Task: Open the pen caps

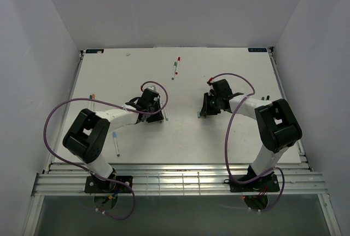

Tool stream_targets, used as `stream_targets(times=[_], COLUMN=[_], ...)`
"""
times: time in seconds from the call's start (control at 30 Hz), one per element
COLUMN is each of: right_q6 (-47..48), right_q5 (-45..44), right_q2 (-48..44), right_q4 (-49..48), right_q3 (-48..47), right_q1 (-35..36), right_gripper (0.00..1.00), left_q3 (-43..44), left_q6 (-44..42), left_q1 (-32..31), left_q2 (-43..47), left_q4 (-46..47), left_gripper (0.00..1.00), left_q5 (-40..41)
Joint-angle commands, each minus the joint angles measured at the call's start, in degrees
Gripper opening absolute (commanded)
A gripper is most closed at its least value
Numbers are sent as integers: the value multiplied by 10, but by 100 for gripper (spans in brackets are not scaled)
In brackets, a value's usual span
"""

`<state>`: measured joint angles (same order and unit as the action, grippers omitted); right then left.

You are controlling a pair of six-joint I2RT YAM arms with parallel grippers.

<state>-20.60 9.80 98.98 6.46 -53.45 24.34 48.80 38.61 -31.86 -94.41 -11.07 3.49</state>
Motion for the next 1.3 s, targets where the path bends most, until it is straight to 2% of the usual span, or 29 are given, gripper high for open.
stream_targets(times=[0.0, 0.27, 0.43, 0.57, 0.7, 0.9, 1.13, 1.27], right_q6=[8, 6, 3, 3, 6, 8, 1, 13], right_q5=[-7, -6, -6, -10, -29, -20, 14, 37], right_q2=[21, 25, 24, 11, -33, -122, -201, -222], right_q4=[14, 11, 7, 9, 32, 61, 39, 26], right_q3=[4, 4, 8, 11, 9, 9, 54, 73], right_q1=[-2, -2, -2, -2, -2, 22, 68, 77], right_gripper=[23, 32, 36, 39, 43, 46, 46, 46], left_q3=[2, -5, -4, 9, 17, 30, -18, -27], left_q6=[-6, -4, -1, 3, 5, 27, 83, 124], left_q1=[7, 7, 7, 17, 45, 124, 179, 201], left_q2=[-10, 19, 73, 123, 180, 230, 281, 301], left_q4=[-12, -11, -38, -90, -155, -296, -374, -375], left_gripper=[42, 42, 47, 57, 74, 84, 86, 78], left_q5=[6, 6, 18, 47, 64, 87, 129, 122])
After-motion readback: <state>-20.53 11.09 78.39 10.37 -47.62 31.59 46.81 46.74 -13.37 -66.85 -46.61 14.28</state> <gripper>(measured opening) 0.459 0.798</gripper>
